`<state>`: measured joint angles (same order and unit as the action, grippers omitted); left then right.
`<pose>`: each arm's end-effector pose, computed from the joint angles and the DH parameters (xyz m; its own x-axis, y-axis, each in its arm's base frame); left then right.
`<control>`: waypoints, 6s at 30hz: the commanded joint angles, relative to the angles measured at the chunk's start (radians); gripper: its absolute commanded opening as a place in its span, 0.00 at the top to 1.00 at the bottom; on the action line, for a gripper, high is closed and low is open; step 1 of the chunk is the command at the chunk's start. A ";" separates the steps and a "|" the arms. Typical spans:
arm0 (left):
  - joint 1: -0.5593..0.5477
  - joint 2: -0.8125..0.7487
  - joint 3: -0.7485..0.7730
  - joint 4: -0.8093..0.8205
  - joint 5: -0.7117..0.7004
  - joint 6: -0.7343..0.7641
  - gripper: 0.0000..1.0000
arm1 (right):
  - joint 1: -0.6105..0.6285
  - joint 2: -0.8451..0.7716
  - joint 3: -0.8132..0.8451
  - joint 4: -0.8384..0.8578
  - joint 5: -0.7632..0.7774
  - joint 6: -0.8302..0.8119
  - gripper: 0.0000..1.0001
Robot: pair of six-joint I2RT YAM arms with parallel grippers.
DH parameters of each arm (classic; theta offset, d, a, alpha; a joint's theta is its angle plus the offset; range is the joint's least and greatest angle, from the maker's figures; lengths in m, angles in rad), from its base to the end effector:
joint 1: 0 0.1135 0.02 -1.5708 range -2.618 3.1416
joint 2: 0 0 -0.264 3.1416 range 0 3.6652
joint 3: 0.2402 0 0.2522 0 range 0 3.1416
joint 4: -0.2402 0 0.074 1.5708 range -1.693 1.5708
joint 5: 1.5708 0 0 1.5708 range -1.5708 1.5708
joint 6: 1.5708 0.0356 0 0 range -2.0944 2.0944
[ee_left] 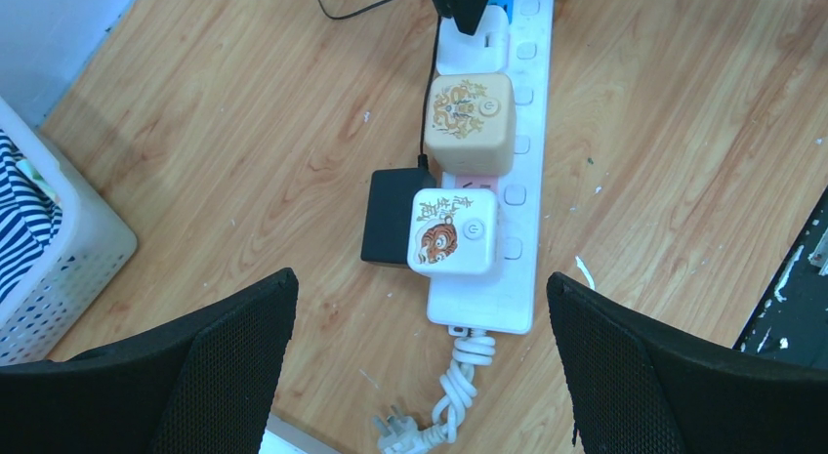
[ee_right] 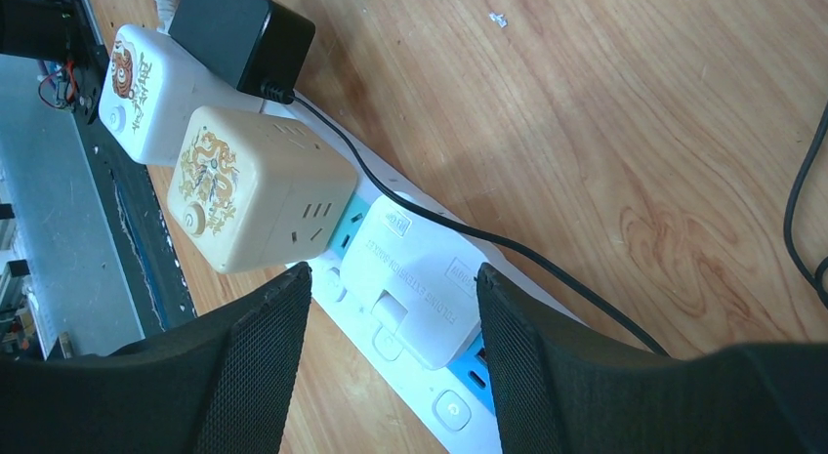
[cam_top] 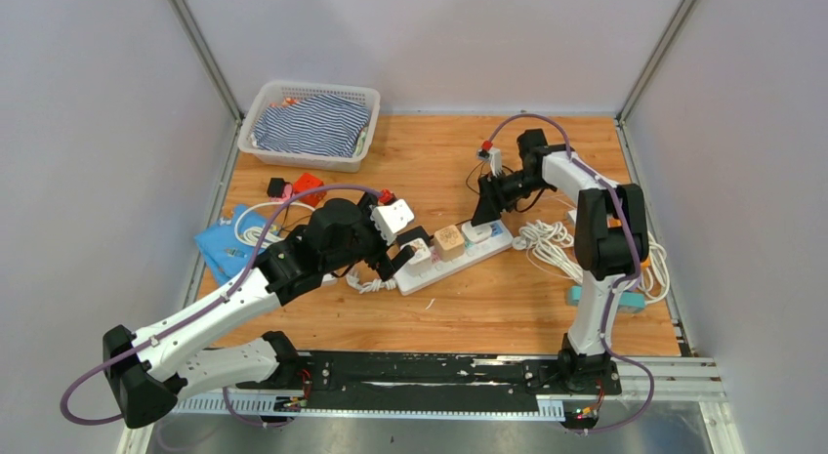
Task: Pull the plug off the socket
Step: Remove the plug from the socket.
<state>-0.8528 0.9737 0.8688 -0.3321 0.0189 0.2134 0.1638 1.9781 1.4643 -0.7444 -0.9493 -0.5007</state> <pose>0.1447 -0.1667 0.3195 -0.1102 0.4481 -0.8872 0.8059 0.5627 0.1841 0.3865 0.0932 0.1976 -0.6596 -0.3923 -0.6411 -0.7503 0.3937 0.5310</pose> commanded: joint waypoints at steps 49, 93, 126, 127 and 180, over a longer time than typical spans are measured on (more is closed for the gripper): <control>0.004 0.000 -0.013 0.012 0.016 0.012 0.00 | 0.107 -0.075 -0.059 -0.240 0.041 -0.433 0.61; 0.005 -0.005 -0.020 0.035 -0.042 -0.018 0.01 | 0.279 -0.421 -0.388 0.236 0.465 -0.183 1.00; 0.049 0.418 0.043 0.317 0.123 -0.423 0.30 | 0.286 -0.418 -0.397 0.203 0.271 -0.204 1.00; 0.050 0.427 0.042 0.317 0.117 -0.431 0.29 | 0.284 -0.413 -0.395 0.200 0.266 -0.202 1.00; 0.028 0.597 -0.011 0.465 -0.030 -0.519 0.35 | 0.201 -0.348 -0.360 0.152 0.033 -0.153 1.00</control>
<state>-0.8158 1.5475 0.8604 0.1116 -0.0055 -0.3042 0.3740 1.6341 1.0843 -0.5564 -0.8360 -0.6605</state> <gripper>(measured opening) 0.685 0.237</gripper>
